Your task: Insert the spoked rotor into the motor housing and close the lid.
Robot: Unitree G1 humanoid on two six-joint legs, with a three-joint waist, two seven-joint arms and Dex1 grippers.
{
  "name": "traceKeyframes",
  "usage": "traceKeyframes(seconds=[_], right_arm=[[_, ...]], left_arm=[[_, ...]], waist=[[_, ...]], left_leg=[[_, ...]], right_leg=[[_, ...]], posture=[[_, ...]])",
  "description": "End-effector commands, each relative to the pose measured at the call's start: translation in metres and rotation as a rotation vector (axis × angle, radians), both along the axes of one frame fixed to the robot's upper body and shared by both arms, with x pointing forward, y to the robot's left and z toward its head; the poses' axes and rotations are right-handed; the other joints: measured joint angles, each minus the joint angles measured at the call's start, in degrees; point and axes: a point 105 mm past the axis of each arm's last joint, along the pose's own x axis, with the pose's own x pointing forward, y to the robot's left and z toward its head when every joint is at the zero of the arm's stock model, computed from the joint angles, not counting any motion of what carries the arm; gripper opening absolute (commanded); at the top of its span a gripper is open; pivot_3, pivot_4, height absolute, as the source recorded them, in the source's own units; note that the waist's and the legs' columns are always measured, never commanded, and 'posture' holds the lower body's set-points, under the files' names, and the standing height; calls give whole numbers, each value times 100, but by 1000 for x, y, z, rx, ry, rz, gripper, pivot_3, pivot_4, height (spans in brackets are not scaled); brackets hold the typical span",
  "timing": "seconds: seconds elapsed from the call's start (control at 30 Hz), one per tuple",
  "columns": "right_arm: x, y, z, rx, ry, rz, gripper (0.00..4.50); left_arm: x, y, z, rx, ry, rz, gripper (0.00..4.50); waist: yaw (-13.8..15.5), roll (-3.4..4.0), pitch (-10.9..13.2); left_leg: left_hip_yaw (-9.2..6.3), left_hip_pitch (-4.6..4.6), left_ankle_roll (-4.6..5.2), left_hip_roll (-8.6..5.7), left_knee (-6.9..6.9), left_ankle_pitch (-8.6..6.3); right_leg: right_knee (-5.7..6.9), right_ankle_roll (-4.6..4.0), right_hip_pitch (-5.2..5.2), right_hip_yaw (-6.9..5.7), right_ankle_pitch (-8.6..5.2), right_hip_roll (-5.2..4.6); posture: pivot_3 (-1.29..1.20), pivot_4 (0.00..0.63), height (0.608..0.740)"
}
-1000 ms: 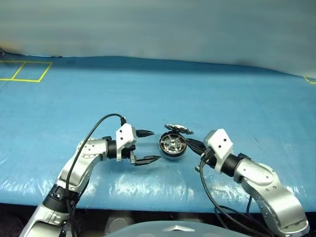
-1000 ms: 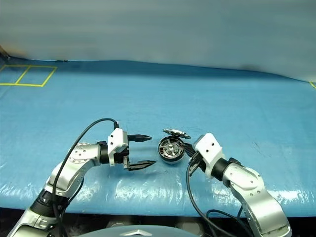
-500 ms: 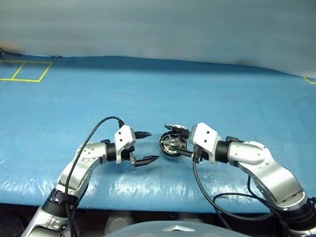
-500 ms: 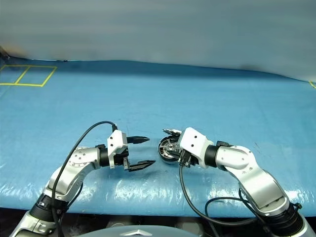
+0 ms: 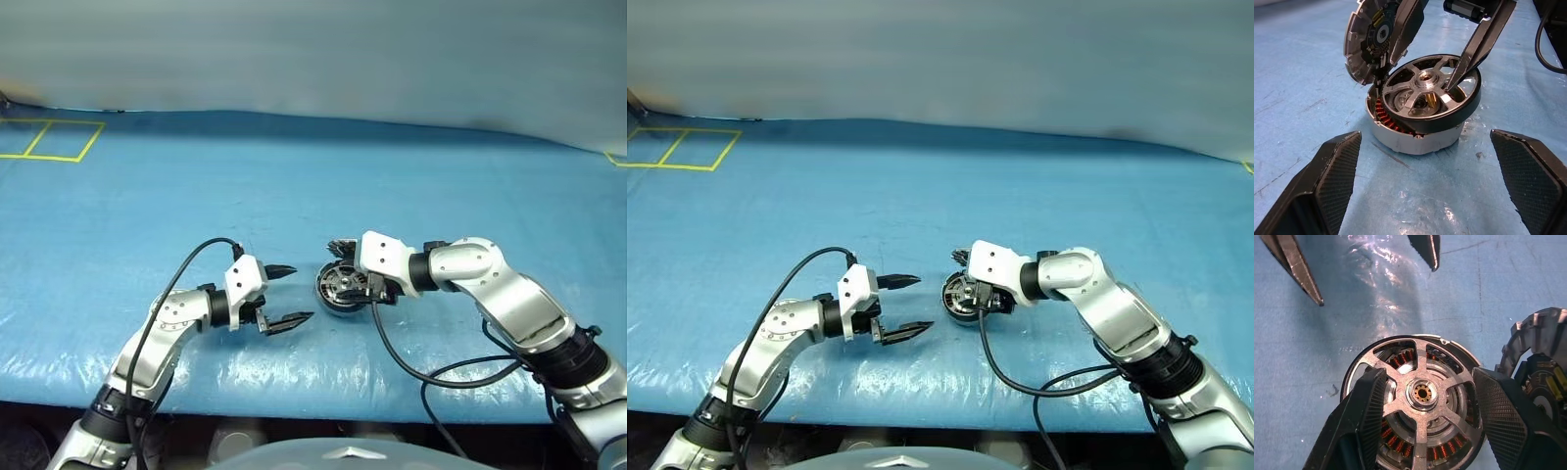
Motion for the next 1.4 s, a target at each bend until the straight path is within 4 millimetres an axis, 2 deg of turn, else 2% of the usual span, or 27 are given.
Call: traceKeyframes(seconds=[0.03, 0.3, 0.47, 0.9, 1.03, 1.13, 1.27, 1.37, 1.4], right_arm=[[1, -6, -2, -66, 3, 21, 2947], [0, -11, -6, -118, 10, 34, 2947], [2, -14, 0, -99, -11, 7, 2947], [-7, -30, -12, -165, 28, -46, 2947], [-10, -28, -13, -140, 45, -53, 2947], [-11, -22, -7, -76, 60, -54, 2947], [-9, -25, -7, -86, 51, -76, 2947], [-16, -25, -12, -100, 76, -42, 2363], [-17, -25, -13, -105, 74, -36, 2019]], left_arm=[[-1, -1, 12, -8, -72, 9, 4500], [-4, -7, 7, -9, -67, 9, 4500], [-3, -7, 5, -5, -67, 14, 4500], [0, -13, 3, -4, -66, -4, 4500], [1, -13, 0, 9, -71, -6, 4500], [1, -13, 0, 9, -75, -6, 4500], [2, -13, 0, 11, -79, 4, 4500], [2, -13, -1, 12, -81, 5, 4500], [2, -13, -1, 16, -84, 6, 4500]], waist=[[0, 0, 0], [8, 0, 0], [10, 0, 0], [9, -1, -1], [9, -2, -2], [9, -2, -2], [8, -2, -1], [9, -2, -2], [9, -2, -2]], left_leg=[[0, 0, 0, 0, 0, 0], [0, 0, 0, -1, 3, 0], [0, 0, 0, -1, 3, 0], [0, 3, 0, -1, 4, 0], [0, 3, 0, -2, 4, 0], [0, 3, 0, -2, 5, 0], [0, 2, 0, -2, 4, 0], [0, 2, 0, -2, 3, 0], [0, 3, 0, -2, 3, 0]], right_leg=[[0, 0, 0, 0, 0, 0], [0, 1, 1, 0, 0, -2], [0, 1, 1, 0, 1, -2], [1, 1, 4, 0, 1, -1], [0, 2, 5, 0, 1, -2], [0, 2, 5, 0, 1, -2], [0, 2, 5, -1, 1, -1], [0, 2, 4, 0, 1, -1], [0, 2, 5, -1, 1, -1]], posture=[[0, 150, 740], [0, 150, 740], [0, 150, 740], [0, 150, 740], [0, 150, 740], [0, 150, 740], [0, 150, 740], [0, 150, 740], [0, 150, 740]])
